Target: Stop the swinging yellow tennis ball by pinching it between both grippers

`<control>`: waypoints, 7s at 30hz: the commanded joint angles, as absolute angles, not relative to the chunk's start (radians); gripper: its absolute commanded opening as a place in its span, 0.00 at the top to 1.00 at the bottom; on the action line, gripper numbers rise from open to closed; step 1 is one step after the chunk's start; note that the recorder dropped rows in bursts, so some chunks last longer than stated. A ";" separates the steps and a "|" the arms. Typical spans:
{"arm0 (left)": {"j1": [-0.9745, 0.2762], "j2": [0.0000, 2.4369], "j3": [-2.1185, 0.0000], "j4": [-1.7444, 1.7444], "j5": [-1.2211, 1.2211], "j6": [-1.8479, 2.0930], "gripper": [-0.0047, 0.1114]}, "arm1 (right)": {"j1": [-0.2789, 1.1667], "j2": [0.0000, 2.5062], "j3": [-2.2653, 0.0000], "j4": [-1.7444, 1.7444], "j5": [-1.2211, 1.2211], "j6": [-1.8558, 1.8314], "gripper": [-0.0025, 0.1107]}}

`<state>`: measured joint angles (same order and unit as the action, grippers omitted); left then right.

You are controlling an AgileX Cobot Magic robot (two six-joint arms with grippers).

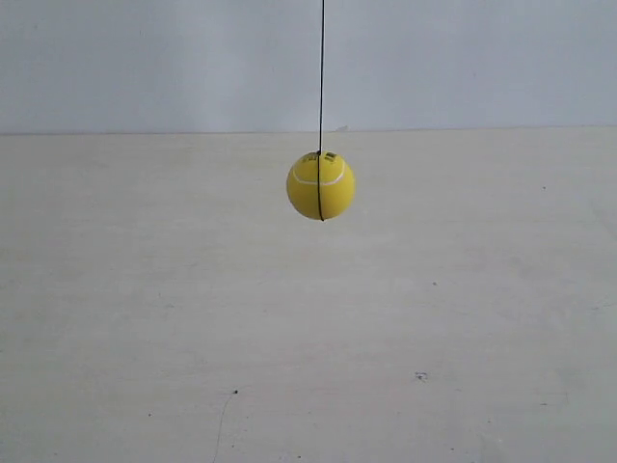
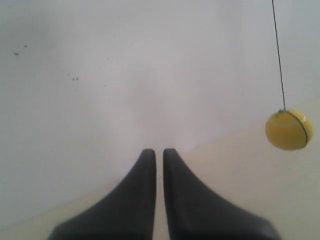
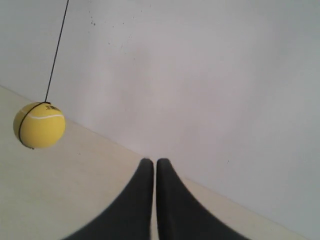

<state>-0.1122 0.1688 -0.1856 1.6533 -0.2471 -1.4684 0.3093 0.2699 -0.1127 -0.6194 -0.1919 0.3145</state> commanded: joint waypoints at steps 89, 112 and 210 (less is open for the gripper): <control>-0.109 0.166 0.000 1.633 -0.247 -1.467 0.92 | -0.001 0.000 0.000 0.076 0.328 -0.194 0.98; -0.109 0.166 0.000 1.633 -0.247 -1.467 0.92 | -0.001 0.000 0.000 0.076 0.328 -0.189 0.98; 0.030 0.000 0.000 0.198 0.303 -0.155 0.92 | -0.001 0.000 0.000 0.076 0.322 -0.184 0.98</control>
